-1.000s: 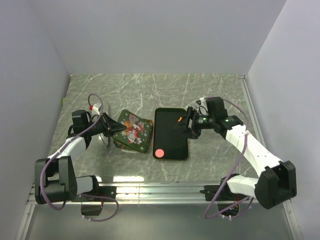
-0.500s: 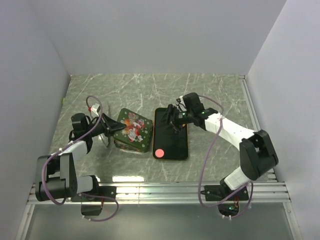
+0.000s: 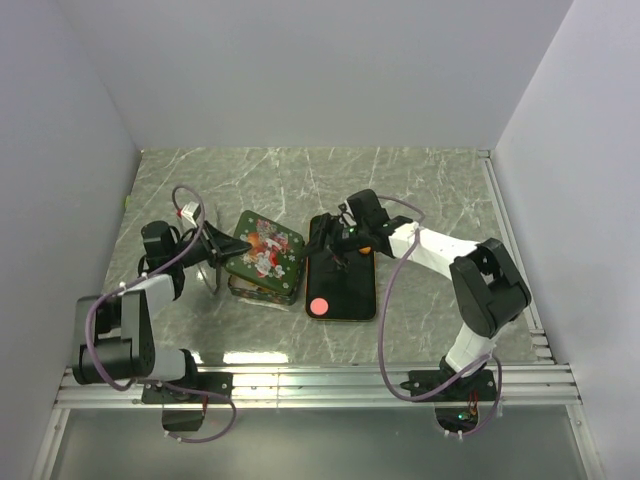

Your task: Pack the cookies

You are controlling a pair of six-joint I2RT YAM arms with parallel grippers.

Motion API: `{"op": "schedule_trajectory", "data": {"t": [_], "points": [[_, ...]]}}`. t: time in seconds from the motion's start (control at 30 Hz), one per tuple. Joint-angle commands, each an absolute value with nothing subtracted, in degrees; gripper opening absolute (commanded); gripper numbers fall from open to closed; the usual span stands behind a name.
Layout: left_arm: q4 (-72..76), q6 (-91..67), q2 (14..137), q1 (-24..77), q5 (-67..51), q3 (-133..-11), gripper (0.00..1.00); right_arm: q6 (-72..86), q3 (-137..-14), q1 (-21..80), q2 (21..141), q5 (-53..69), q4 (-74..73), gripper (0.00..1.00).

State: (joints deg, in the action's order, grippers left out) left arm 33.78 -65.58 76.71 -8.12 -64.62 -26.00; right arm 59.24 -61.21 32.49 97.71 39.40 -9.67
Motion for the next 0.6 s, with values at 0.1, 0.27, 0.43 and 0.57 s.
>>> {"op": "schedule_trajectory", "data": {"t": [0.1, 0.27, 0.43, 0.57], "points": [[43.2, -67.7, 80.6, -8.4, -68.1, -25.0, 0.01, 60.0, -66.5, 34.5, 100.6, 38.6, -7.2, 0.73], [38.8, -64.9, 80.2, -8.4, -67.6, -25.8, 0.01, 59.0, -68.9, 34.9, 102.7, 36.6, -10.2, 0.74], [40.5, -66.6, 80.8, -8.4, -66.7, -24.7, 0.01, 59.1, -68.3, 34.9, 103.6, 36.2, -9.9, 0.74], [41.6, -67.7, 81.3, -8.3, -66.1, -24.1, 0.01, 61.0, -66.4, 35.0, 104.7, 37.2, -5.9, 0.74]]}}
